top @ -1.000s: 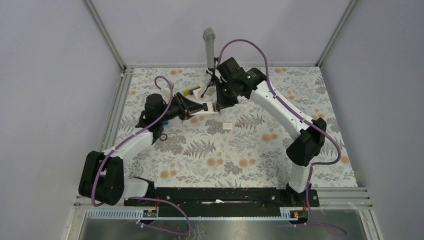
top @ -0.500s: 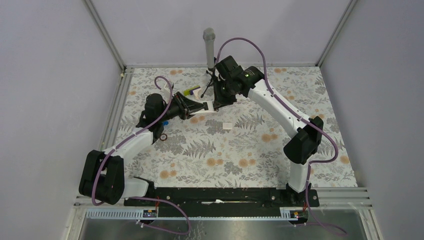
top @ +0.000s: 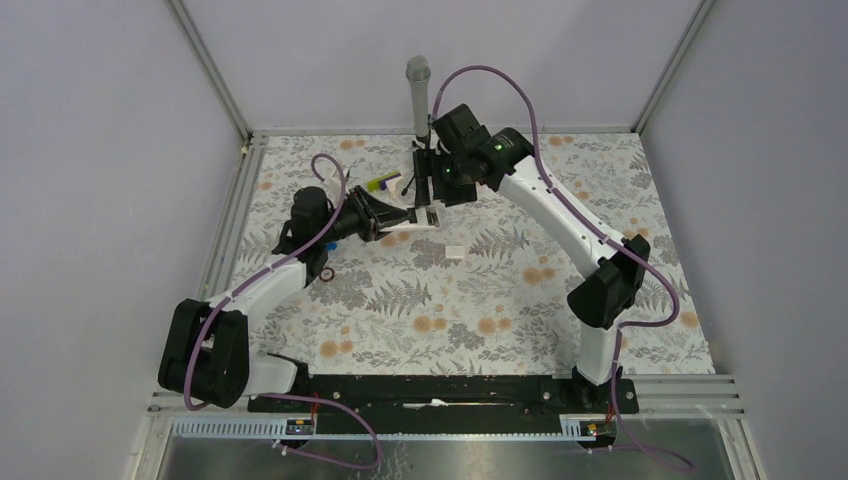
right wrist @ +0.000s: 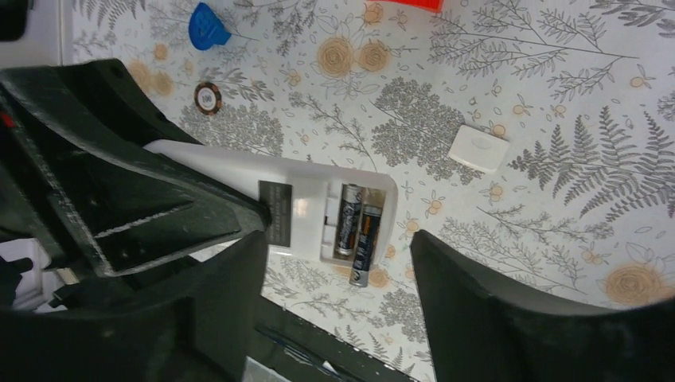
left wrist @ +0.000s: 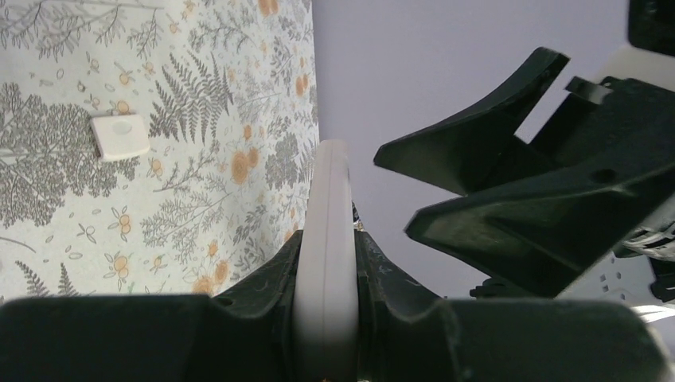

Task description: Load the batteries into the remote control

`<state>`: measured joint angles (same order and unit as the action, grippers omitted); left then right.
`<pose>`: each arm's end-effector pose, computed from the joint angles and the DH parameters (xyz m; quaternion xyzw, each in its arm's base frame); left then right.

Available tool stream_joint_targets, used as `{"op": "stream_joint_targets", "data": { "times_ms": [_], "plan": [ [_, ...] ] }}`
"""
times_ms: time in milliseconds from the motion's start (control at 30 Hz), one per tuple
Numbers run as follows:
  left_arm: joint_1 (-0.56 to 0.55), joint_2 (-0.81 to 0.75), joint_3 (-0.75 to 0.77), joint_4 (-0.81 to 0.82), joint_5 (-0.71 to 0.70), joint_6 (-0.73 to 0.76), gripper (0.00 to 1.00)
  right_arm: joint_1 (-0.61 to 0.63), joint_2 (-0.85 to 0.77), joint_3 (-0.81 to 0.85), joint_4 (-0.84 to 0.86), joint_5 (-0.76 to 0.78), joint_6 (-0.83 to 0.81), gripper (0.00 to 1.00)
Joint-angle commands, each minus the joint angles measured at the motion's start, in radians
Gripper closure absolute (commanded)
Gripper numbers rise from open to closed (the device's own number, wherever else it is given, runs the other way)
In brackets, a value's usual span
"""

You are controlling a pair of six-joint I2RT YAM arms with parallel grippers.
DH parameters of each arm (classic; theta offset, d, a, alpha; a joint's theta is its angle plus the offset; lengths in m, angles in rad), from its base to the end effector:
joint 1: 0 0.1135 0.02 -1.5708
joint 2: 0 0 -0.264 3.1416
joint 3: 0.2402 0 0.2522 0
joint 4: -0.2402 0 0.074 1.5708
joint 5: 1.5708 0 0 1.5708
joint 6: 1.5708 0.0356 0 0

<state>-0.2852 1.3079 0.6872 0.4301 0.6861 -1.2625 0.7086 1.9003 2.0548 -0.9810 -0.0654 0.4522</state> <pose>0.2674 -0.1019 0.2555 -0.1518 0.7418 -0.6045 0.2475 0.3116 0.2702 0.3797 -0.1308 0.9219 0.2248 0.2872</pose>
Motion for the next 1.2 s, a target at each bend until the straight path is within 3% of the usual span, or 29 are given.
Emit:
{"op": "stream_joint_targets", "data": {
  "times_ms": [0, 100, 233, 533, 733, 867, 967, 1167],
  "plan": [
    [0.002, 0.017, 0.063, -0.040, 0.087, 0.020, 1.00, -0.016, -0.075, 0.009, 0.056, -0.030, -0.059, 0.19],
    [0.008, 0.032, 0.120, -0.149, 0.160, 0.042, 1.00, -0.050, -0.132, -0.062, 0.129, -0.091, -0.089, 0.10],
    [0.014, 0.050, 0.188, -0.288, 0.248, 0.055, 1.00, -0.090, -0.228, -0.197, 0.246, -0.207, -0.107, 0.05],
    [0.014, 0.052, 0.207, -0.272, 0.411, -0.077, 1.00, -0.119, -0.322, -0.334, 0.314, -0.501, -0.256, 0.01],
    [0.014, 0.042, 0.225, -0.394, 0.538, 0.047, 1.00, -0.118, -0.361, -0.434, 0.304, -0.719, -0.390, 0.00],
    [0.014, 0.024, 0.241, -0.423, 0.603, 0.105, 1.00, -0.118, -0.380, -0.499, 0.302, -0.743, -0.447, 0.00],
    [0.011, 0.036, 0.297, -0.593, 0.618, 0.233, 1.00, -0.117, -0.376, -0.516, 0.304, -0.830, -0.483, 0.00],
    [-0.002, 0.046, 0.316, -0.609, 0.626, 0.256, 1.00, -0.091, -0.371, -0.548, 0.281, -0.868, -0.529, 0.00]
  ]
}}
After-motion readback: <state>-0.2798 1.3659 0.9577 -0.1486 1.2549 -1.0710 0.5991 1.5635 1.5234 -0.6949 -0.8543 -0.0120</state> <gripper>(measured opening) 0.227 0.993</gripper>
